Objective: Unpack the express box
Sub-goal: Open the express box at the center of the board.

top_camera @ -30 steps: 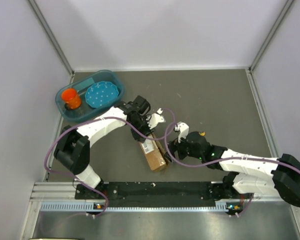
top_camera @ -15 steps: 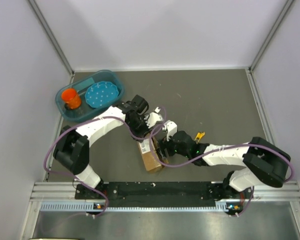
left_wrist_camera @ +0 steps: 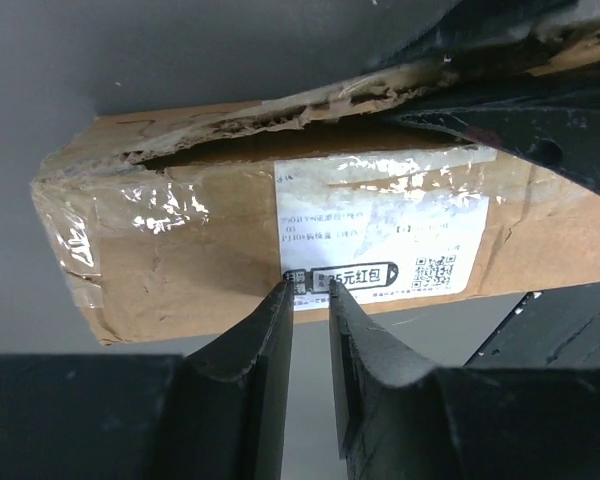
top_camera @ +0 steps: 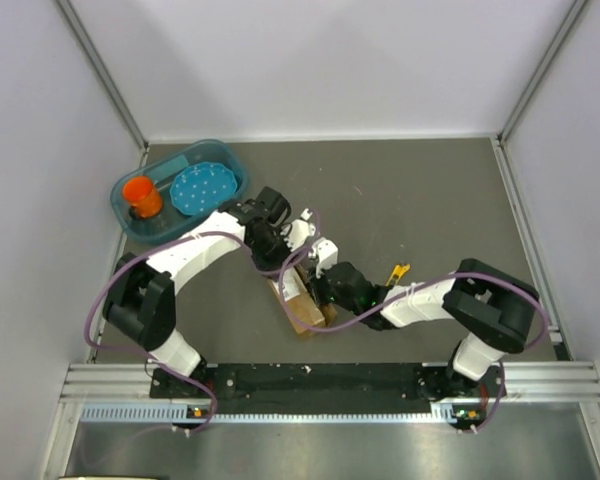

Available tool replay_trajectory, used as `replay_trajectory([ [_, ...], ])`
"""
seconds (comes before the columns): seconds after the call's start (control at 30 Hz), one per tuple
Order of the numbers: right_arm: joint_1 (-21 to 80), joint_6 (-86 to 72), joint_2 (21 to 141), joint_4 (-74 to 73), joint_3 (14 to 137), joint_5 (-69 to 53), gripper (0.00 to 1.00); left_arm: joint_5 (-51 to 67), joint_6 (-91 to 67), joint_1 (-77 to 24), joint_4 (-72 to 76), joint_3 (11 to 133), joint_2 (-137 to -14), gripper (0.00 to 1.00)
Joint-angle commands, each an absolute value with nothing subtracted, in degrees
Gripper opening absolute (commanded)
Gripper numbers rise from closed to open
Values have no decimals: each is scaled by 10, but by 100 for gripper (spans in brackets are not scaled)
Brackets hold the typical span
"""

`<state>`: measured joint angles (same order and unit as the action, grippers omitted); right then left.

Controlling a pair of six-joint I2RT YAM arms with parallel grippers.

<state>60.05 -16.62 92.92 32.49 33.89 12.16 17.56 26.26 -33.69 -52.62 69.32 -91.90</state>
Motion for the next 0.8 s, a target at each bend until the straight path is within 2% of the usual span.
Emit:
replay_trajectory([
  [0.0,610,-145,949,391,403,78,0,238,299,-361,-560,730,-920,26],
  [0.1,612,-108,897,368,389,121,0,250,290,-330,-579,763,-915,26],
  [0.23,615,-33,813,300,391,169,0,272,263,-252,-617,865,-913,27],
  [0.33,628,13,766,263,401,201,0,289,250,-236,-635,928,-910,28],
  [0.47,654,33,759,214,429,270,0,355,233,-250,-635,919,-904,31],
  [0.6,683,61,789,177,463,386,0,359,219,-276,-578,826,-874,31],
  [0.77,684,80,874,141,539,510,0,308,162,-297,-514,805,-843,31],
])
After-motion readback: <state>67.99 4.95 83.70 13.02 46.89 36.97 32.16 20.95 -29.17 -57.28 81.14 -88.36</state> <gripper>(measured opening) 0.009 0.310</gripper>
